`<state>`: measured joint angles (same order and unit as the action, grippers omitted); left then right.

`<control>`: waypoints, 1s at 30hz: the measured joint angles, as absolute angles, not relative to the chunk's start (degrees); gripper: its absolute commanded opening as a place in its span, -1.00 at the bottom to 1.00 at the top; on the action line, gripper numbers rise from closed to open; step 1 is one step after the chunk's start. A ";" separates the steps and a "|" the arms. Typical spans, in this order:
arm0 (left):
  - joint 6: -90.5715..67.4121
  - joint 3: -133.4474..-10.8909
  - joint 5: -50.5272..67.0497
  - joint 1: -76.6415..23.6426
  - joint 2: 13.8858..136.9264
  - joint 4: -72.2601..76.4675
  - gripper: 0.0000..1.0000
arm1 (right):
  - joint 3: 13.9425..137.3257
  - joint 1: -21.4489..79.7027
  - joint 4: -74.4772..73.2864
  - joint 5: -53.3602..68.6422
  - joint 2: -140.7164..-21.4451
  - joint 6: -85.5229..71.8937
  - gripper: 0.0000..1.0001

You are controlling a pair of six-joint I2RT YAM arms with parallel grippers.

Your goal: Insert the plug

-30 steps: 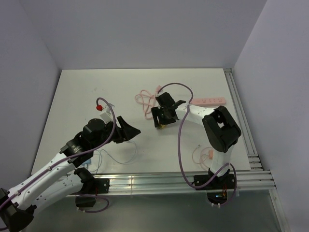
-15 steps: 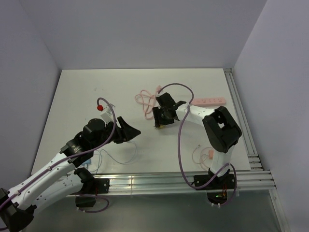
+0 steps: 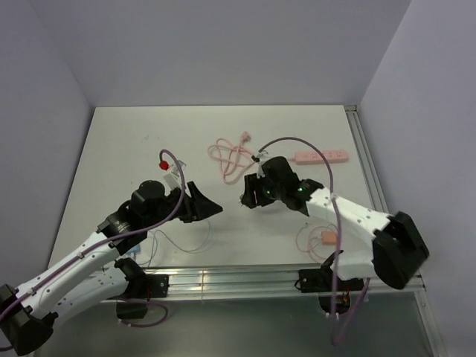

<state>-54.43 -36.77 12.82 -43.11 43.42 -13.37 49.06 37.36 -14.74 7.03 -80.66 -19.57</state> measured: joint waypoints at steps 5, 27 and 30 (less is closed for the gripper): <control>-53.58 -36.49 18.68 -43.13 45.74 -9.56 0.10 | 41.17 43.24 -11.27 14.20 -62.39 -19.18 -0.98; -55.02 -36.10 24.16 -49.34 49.67 -0.71 0.00 | 36.73 57.87 -14.20 16.49 -48.82 -19.75 -0.97; -55.16 -36.10 24.12 -49.60 49.67 -0.67 -0.03 | 36.73 58.63 -14.20 15.68 -48.95 -19.75 -0.97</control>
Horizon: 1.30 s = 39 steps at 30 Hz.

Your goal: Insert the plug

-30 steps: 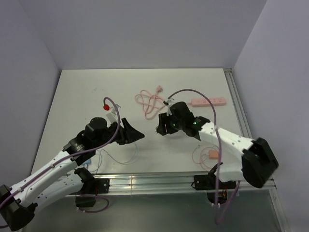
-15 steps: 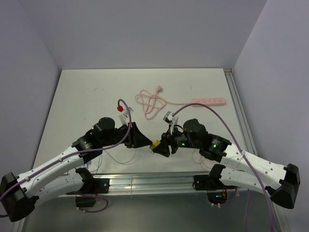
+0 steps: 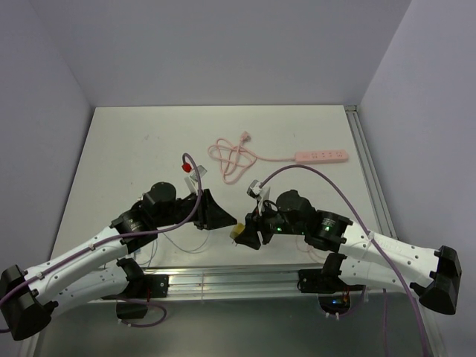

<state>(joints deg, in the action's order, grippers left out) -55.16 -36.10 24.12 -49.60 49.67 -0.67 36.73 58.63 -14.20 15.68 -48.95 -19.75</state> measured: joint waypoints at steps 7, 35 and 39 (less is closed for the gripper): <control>-55.16 -36.01 24.08 -50.15 49.89 -0.82 -0.08 | 36.73 59.61 -14.20 13.76 -48.77 -19.70 -0.95; -55.20 -35.68 23.11 -53.49 55.66 -1.74 -0.07 | 37.39 63.59 -18.55 7.81 -46.85 -18.59 -0.87; -55.22 -35.68 22.50 -53.89 56.36 -1.85 -0.01 | 37.47 63.90 -19.35 6.44 -46.63 -18.41 -0.92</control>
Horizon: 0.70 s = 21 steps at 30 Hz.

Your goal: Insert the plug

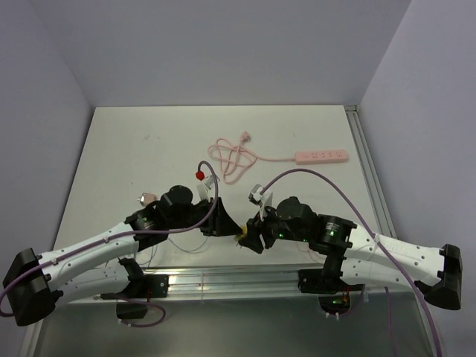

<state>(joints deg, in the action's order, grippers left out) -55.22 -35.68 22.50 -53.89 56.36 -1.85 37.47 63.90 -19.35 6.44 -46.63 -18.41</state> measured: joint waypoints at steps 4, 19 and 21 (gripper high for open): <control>-55.37 -35.24 21.50 -54.39 55.35 -1.96 0.05 | 37.47 64.01 -19.27 5.28 -45.25 -18.37 -1.00; -58.26 -32.14 22.04 -54.48 53.06 2.44 0.12 | 36.60 64.20 -17.34 5.13 -41.80 -18.55 -1.00; -58.67 -31.90 22.70 -54.48 53.15 3.16 0.09 | 36.60 64.38 -17.15 5.15 -41.91 -18.52 -1.00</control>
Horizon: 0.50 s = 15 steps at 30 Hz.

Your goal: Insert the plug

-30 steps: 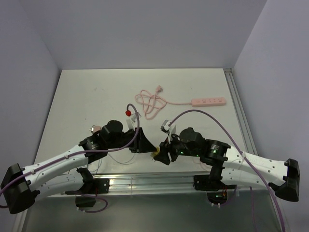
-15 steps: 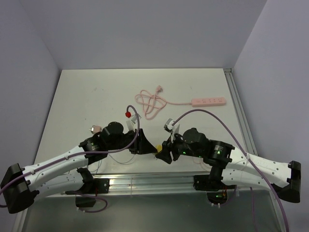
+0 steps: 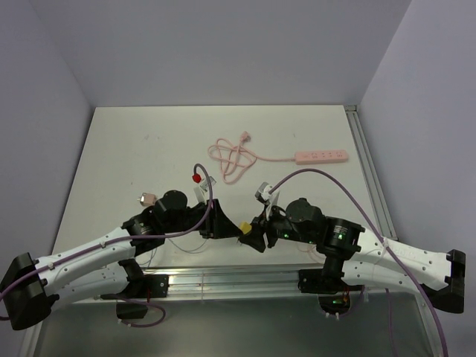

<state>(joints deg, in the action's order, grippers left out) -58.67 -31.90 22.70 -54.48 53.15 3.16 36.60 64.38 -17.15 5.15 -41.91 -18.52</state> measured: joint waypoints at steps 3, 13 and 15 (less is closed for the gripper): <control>-59.33 -31.73 23.22 -54.48 53.12 3.99 0.04 | 36.60 64.69 -16.60 5.04 -42.17 -18.52 -1.00; -61.36 -30.70 24.25 -54.48 53.15 7.03 -0.53 | 36.58 65.84 -15.94 2.46 -42.57 -18.55 -0.97; -61.89 -30.61 24.18 -54.48 53.23 7.20 -0.99 | 36.53 66.19 -15.99 1.61 -42.78 -18.50 -0.74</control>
